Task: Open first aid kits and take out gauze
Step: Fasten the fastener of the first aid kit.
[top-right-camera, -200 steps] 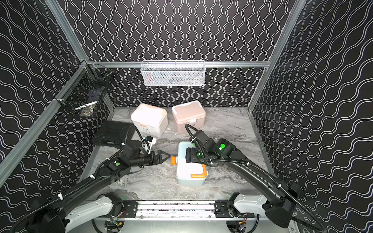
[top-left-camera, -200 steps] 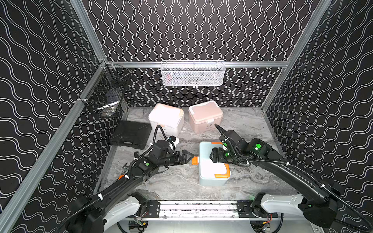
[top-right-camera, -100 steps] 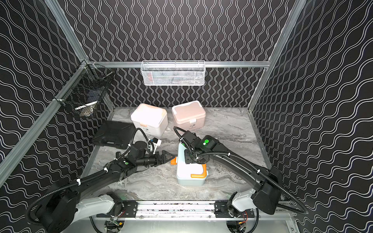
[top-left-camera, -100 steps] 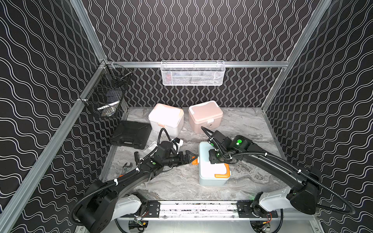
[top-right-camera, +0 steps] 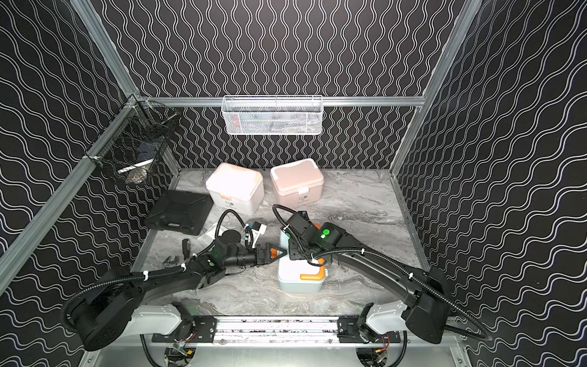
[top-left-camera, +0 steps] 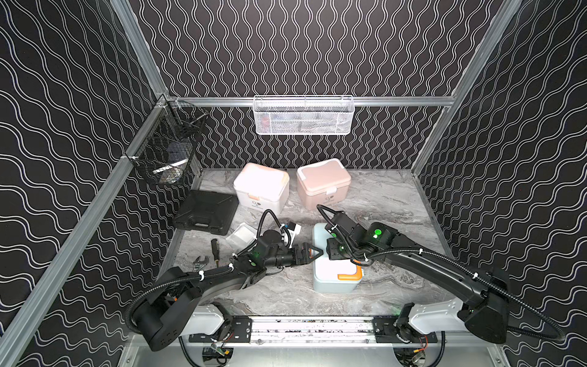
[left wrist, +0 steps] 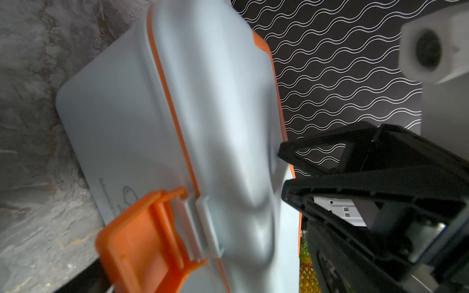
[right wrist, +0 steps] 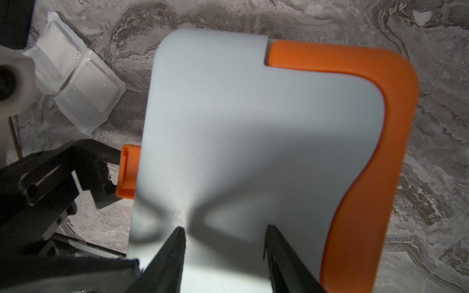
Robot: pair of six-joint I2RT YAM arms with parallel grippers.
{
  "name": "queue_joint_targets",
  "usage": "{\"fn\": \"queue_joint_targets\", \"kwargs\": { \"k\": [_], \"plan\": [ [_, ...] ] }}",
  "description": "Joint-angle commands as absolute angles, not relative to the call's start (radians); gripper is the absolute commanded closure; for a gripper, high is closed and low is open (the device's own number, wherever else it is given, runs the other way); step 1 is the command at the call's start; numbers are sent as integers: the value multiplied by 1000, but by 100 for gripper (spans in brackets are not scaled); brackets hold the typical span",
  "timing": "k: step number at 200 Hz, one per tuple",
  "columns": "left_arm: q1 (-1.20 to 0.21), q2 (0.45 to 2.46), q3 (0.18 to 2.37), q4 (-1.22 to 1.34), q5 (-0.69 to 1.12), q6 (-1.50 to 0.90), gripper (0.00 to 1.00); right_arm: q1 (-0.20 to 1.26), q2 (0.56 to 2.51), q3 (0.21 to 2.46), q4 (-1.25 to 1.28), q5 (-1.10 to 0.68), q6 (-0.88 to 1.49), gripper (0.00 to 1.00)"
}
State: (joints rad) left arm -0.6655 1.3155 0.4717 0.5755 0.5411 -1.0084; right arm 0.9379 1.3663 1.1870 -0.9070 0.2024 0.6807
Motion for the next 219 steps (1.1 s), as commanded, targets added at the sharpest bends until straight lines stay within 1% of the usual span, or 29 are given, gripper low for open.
{"fn": "queue_joint_targets", "kwargs": {
  "k": [1,74,122,166,193,219],
  "plan": [
    [-672,1321,471,691,527,-1045,1,942,1378,1174,-1022,143,713,47],
    [-673,1244,479,568,487,-1010,1,945,1368,1173,-1006,135,710,47],
    [-673,1221,509,334,411,-946,1,945,1370,1179,-1011,137,706,47],
    [-673,1109,561,127,360,-882,1,945,1355,1194,-1020,142,703,47],
    [-675,1058,599,56,364,-869,1,945,1346,1195,-1019,138,701,47],
    [-674,1064,631,51,406,-871,1,945,1343,1187,-1012,139,701,47]
  ]
}}
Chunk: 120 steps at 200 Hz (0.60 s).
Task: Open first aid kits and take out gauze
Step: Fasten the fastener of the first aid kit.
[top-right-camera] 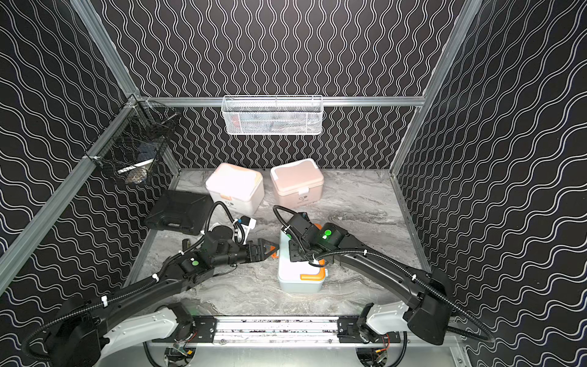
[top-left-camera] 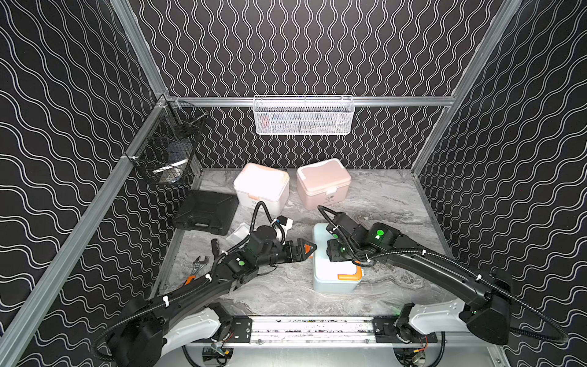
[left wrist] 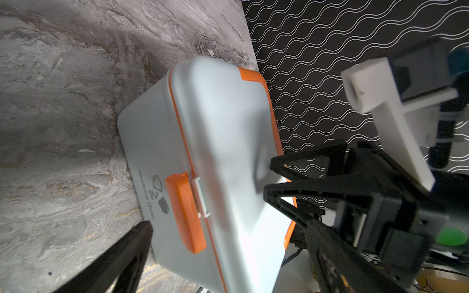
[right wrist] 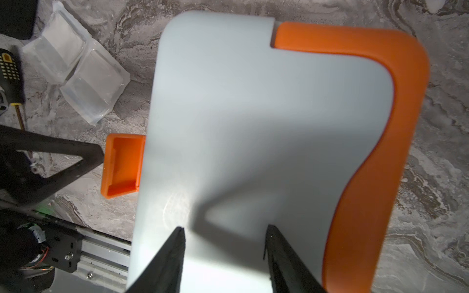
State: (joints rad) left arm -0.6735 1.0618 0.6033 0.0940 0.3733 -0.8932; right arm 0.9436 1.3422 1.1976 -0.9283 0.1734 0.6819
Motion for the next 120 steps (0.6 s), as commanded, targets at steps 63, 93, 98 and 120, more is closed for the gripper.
{"fn": "queue_joint_targets", "kwargs": {
  "k": [63,93,98,120],
  "plan": [
    [-703,1131,686,100,443,-882,1,945,1341,1179,-1003,135,698,47],
    [-727,1161,697,116,435,-882,1,944,1339,1180,-1006,138,695,47],
    [-730,1165,698,118,434,-882,1,945,1340,1182,-1007,138,695,47],
    [-739,1185,704,126,431,-880,1,944,1342,1185,-1009,138,692,47]
  ]
}}
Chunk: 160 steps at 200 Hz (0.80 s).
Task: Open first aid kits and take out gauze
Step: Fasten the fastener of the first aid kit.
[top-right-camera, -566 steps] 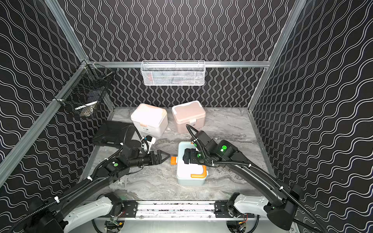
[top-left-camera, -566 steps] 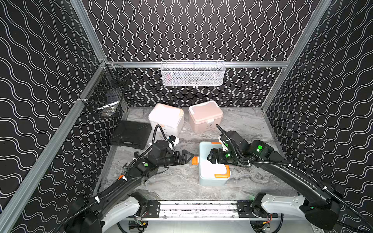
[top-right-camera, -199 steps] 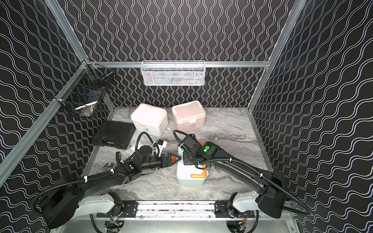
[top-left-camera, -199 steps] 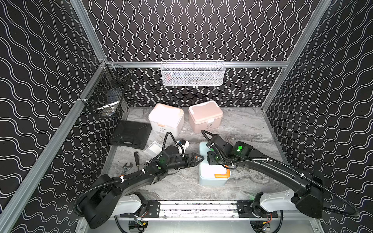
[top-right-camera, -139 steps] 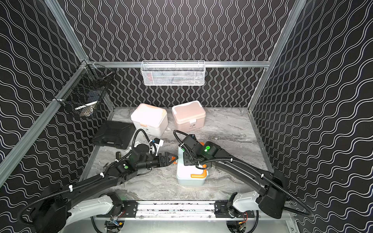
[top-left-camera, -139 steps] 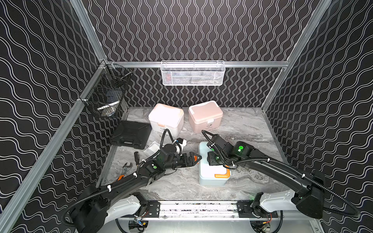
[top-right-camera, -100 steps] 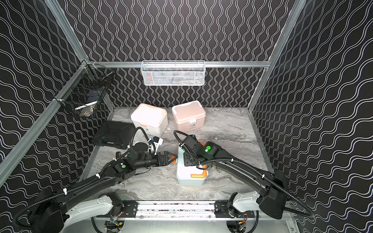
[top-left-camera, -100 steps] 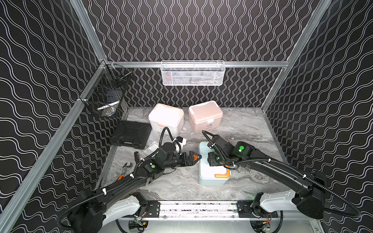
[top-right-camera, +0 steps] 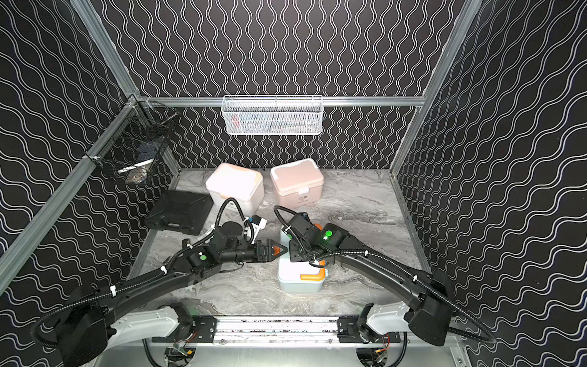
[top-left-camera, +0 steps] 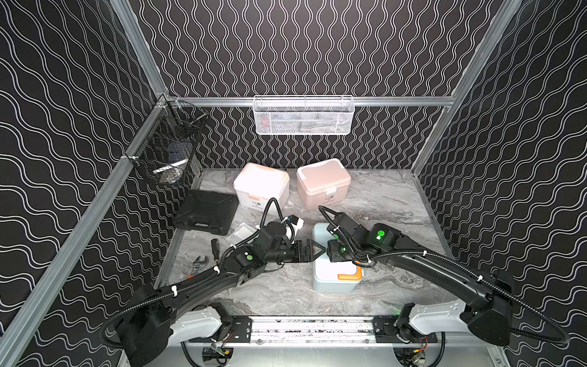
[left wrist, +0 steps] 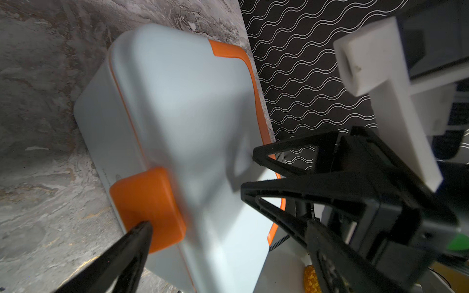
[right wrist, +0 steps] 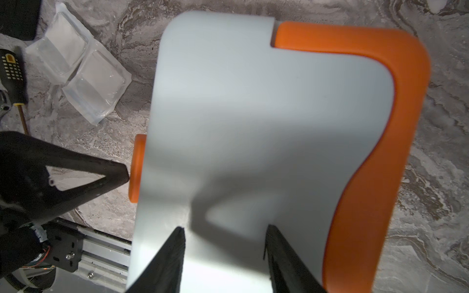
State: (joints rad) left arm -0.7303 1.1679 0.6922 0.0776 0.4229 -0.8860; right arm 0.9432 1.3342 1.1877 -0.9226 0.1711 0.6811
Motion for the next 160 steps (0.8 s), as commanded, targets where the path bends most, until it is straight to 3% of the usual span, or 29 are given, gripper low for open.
{"fn": "queue_joint_targets", "kwargs": {
  "k": [1,55,84,122,160],
  "plan": [
    [-740,1185,704,126,430,-880,1,945,1342,1185,-1009,138,692,47],
    [-744,1167,710,82,405,-862,1,945,1314,1214,-1028,151,693,46],
    [-744,1124,739,-9,369,-823,1,945,1263,1247,-1045,185,698,35],
    [-744,1117,768,-65,359,-805,1,941,1175,1216,-1055,295,734,13],
    [-744,1164,788,-91,371,-786,1,903,1117,1139,-1020,267,738,9]
  ]
}}
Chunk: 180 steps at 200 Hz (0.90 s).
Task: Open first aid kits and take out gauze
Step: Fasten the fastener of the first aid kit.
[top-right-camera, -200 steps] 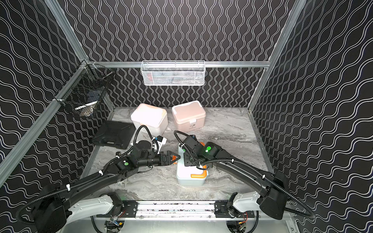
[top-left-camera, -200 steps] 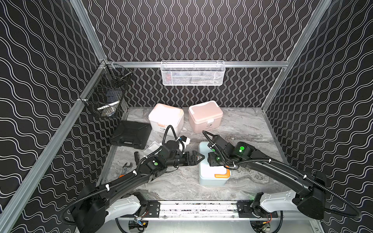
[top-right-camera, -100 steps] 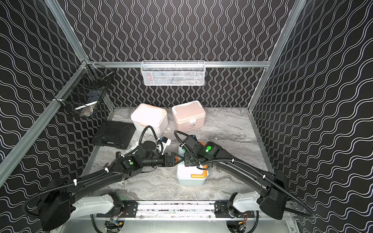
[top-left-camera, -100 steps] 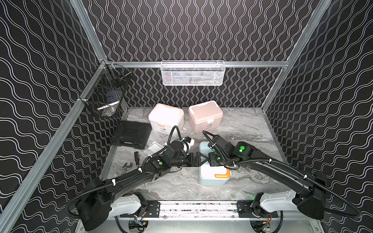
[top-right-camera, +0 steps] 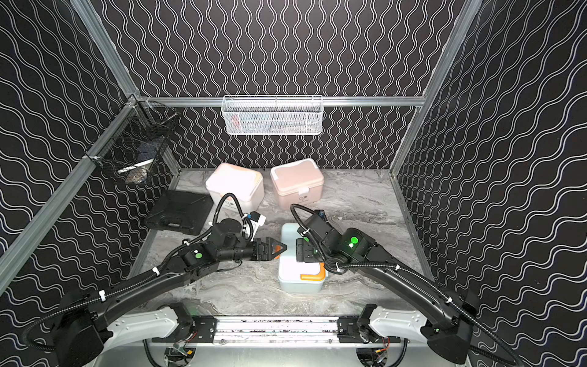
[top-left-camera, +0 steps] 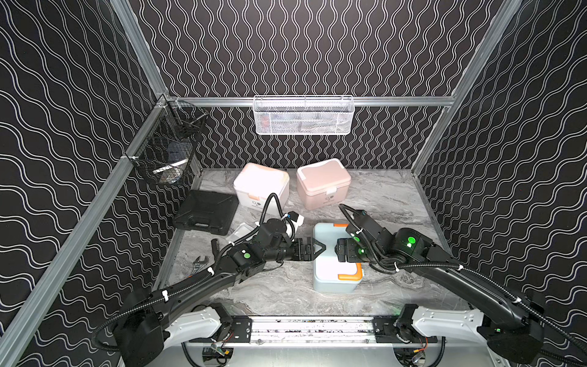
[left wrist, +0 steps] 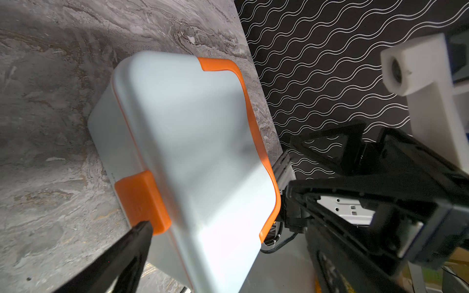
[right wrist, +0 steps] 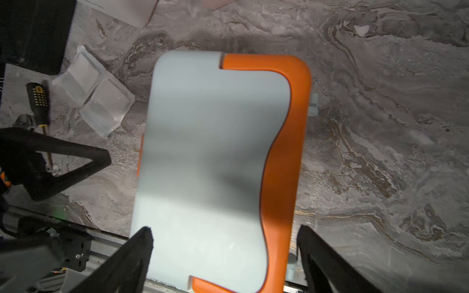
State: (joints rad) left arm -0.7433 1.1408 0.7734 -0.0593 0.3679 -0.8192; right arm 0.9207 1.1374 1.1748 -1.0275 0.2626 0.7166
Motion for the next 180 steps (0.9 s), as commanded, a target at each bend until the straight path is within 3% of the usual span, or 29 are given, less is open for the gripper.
{"fn": "queue_joint_targets", "kwargs": {
  "k": [1,50,180],
  "plan": [
    [-744,1166,789,-92,371,-786,1,903,1116,1139,-1019,264,738,9],
    [-744,1223,795,-66,386,-783,1,876,1126,1027,-945,181,733,10],
    [-775,1321,788,115,451,-863,1,859,1189,997,-870,117,708,12]
  ]
}}
